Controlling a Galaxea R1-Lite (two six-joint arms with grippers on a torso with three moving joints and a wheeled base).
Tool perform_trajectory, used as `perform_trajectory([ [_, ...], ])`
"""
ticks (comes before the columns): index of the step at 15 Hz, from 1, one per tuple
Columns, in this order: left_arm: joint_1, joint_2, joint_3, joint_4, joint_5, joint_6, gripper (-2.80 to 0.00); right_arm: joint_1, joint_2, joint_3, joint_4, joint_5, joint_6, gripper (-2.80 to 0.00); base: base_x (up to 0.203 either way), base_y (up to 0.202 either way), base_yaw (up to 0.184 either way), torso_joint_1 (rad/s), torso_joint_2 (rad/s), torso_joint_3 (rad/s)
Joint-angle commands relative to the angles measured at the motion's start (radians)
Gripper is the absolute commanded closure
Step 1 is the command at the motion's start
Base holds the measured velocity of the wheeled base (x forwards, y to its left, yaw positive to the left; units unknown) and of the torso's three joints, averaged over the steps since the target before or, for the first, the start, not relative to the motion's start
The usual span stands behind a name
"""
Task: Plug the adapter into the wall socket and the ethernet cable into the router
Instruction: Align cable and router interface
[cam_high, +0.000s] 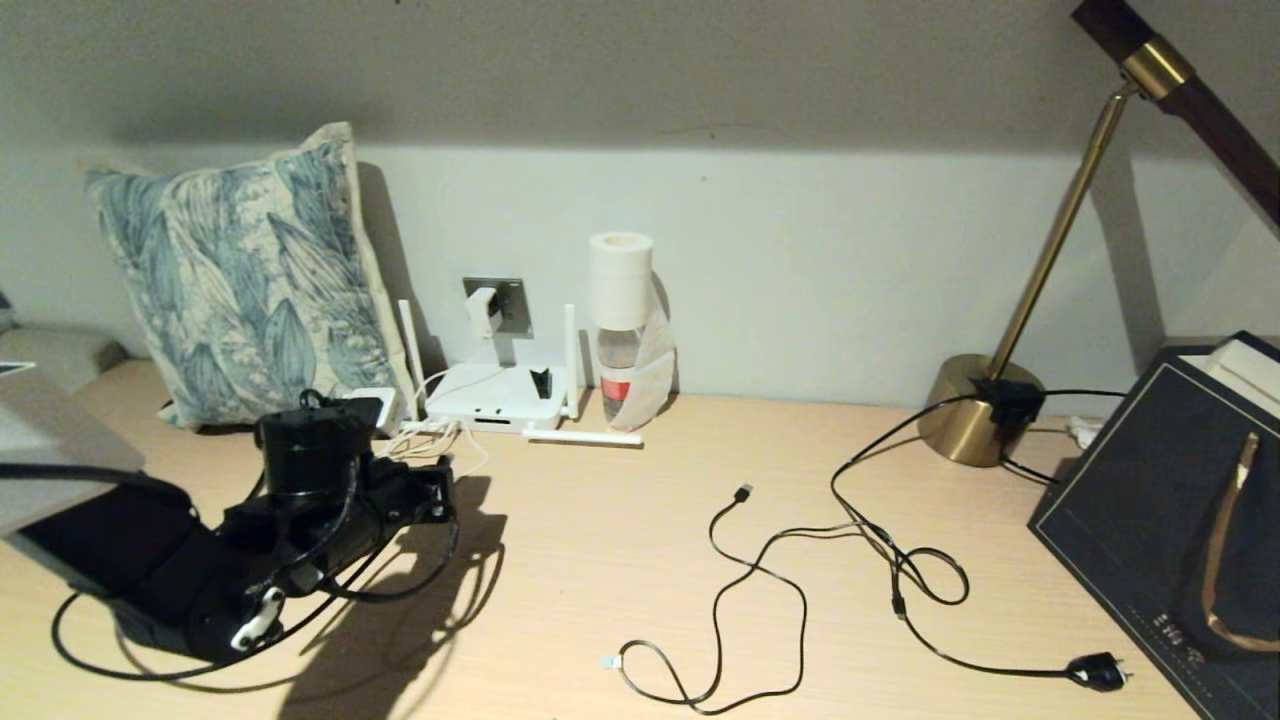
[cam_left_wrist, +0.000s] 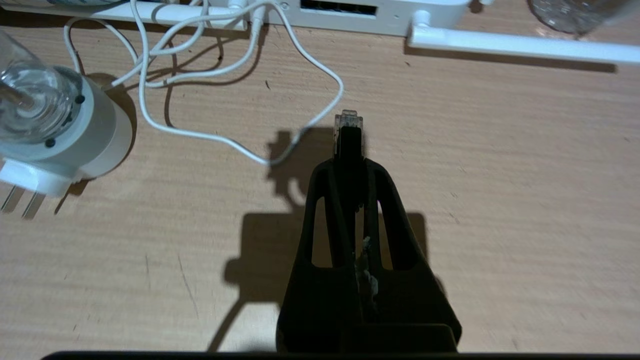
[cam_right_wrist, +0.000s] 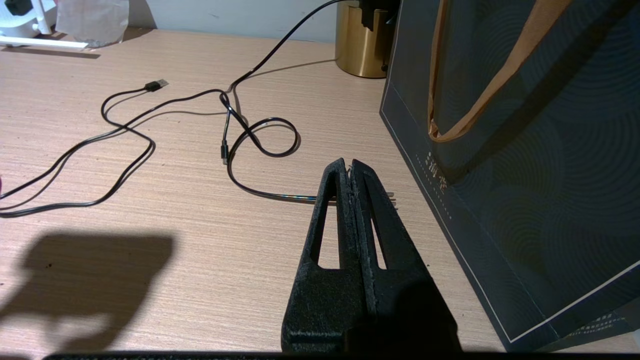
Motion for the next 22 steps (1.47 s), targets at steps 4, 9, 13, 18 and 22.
perform_trajectory([
  [4,0.013,0.155,-0.077,-0.092,-0.017,0.004,0.0,0.0,0.002,0.0,0.0,0.0,0.0,0.0,0.0,0.0,0.0,0.0,0.0,0.0],
  [9,0.013,0.199,-0.152,-0.102,-0.016,0.005,0.0,0.0,0.002,0.0,0.0,0.0,-0.001,0.0,0.0,0.0,0.0,0.0,0.0,0.0],
  [13,0.014,0.205,-0.168,-0.102,-0.021,0.005,0.0,0.0,0.002,0.0,0.0,0.0,0.0,0.0,0.0,0.0,0.0,0.0,0.0,0.0],
  [18,0.023,0.206,-0.195,-0.1,-0.044,0.025,0.0,0.0,0.002,0.0,0.0,0.0,-0.001,0.0,0.0,0.0,0.0,0.0,0.0,0.0],
  [22,0.045,0.227,-0.226,-0.1,-0.067,0.043,0.0,0.0,0.002,0.0,0.0,0.0,-0.001,0.0,0.0,0.0,0.0,0.0,0.0,0.0],
])
